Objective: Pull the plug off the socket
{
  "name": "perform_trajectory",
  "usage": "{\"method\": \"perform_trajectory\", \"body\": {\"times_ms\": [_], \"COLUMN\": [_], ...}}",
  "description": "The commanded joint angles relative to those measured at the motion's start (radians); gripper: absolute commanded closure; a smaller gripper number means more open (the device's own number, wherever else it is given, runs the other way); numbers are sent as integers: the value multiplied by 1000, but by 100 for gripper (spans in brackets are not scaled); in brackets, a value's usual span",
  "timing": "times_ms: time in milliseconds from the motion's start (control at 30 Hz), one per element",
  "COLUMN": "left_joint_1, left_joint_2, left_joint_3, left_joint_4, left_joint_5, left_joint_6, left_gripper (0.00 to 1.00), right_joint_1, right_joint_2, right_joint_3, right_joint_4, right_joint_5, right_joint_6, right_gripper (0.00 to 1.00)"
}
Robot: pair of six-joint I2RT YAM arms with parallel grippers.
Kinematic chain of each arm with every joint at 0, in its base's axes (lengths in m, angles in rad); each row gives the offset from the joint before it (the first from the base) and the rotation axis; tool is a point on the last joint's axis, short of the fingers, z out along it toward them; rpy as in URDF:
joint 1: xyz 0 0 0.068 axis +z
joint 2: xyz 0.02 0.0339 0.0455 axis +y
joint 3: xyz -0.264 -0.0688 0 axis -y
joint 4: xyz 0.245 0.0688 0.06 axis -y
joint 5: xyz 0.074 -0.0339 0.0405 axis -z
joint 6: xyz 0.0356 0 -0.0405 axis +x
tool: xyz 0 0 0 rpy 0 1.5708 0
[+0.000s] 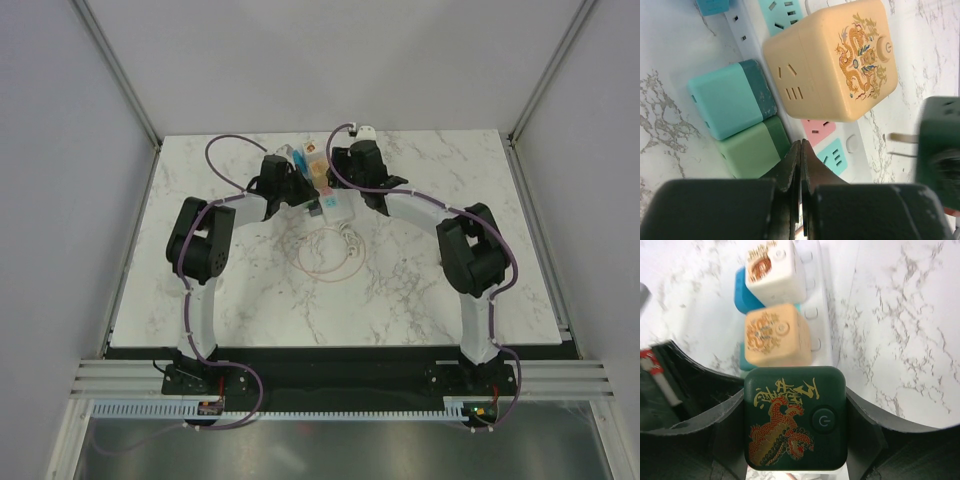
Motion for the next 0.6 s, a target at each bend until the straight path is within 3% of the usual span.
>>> {"method": "perform_trajectory", "body": {"times_ms": [0, 200, 400, 567], "left_joint_1": [-4, 2, 7, 11], "left_joint_2": [33, -48, -133, -194], "left_joint_3": [3, -104, -226, -305], "left_joint_4": [-67, 101, 313, 442], "left_joint_5": [-19, 18, 102, 159], "left_joint_6": [53, 70, 95, 108], "left_gripper": [98, 98, 98, 98], "right_joint_1": [12, -34, -236, -450], "right_joint_2": [-60, -122, -268, -336], "right_joint_3": [45, -43, -322, -493], "right_joint_4": [64, 62, 206, 352], "right_joint_5": [-114, 1, -11, -129], "right_joint_6": [72, 60, 159, 219], "right_gripper": [100, 100, 100, 100]}}
